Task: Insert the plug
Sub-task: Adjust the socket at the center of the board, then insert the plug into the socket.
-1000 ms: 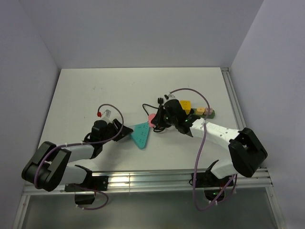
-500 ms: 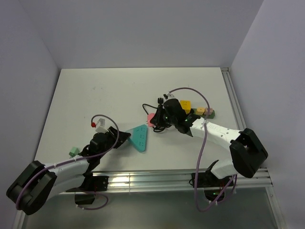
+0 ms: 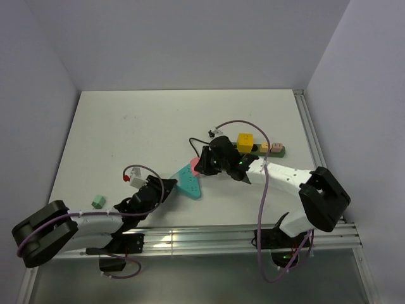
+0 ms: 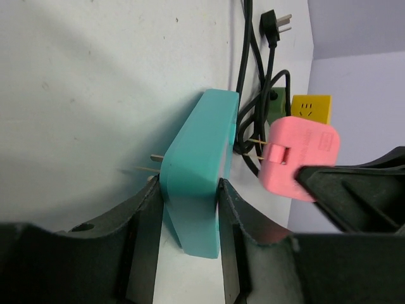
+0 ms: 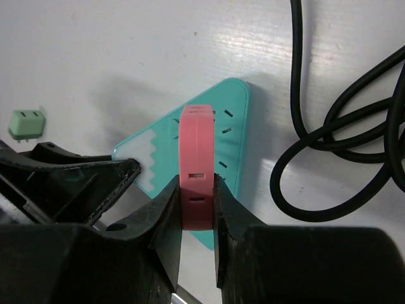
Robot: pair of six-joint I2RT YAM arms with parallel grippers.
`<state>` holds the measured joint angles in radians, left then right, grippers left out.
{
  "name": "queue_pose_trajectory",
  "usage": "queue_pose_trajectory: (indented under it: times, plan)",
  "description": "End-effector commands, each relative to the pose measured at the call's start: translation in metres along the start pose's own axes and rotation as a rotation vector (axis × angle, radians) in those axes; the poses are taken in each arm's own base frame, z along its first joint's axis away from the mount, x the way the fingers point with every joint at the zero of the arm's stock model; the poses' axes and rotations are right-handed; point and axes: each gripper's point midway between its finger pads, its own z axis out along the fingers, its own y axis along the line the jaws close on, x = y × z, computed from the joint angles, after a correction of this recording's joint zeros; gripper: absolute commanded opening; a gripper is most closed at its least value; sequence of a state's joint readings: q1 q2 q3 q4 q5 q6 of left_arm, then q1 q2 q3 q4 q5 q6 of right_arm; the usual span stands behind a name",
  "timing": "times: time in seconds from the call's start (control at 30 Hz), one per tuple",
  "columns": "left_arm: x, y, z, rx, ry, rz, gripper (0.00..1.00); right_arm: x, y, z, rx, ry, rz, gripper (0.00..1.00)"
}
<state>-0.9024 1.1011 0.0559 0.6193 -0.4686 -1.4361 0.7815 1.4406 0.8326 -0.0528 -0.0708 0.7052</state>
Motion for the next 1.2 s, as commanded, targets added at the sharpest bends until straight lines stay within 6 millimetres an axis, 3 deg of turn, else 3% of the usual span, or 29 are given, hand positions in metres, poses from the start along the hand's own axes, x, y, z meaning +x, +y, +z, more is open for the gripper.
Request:
queue_pose_trajectory:
  times: [0.0, 0.4, 0.67, 1.17]
  plan:
    - [-0.004, 0.032, 0.003, -0.124, -0.11, -0.02, 0.0, -0.011, 0.008, 0.007, 0.011, -0.028, -0.027, 0.0]
    - [0.003, 0.022, 0.001, -0.083, -0.109, 0.027, 0.0, -0.016, 0.006, 0.01, 0.052, -0.023, -0.059, 0.0]
    - [0.001, 0.016, -0.003, -0.056, -0.101, 0.054, 0.0, -0.009, 0.007, 0.024, 0.073, 0.033, -0.093, 0.0]
    - [0.005, 0.018, -0.002, -0.057, -0.087, 0.06, 0.0, -0.004, 0.004, 0.032, 0.114, 0.073, -0.106, 0.0]
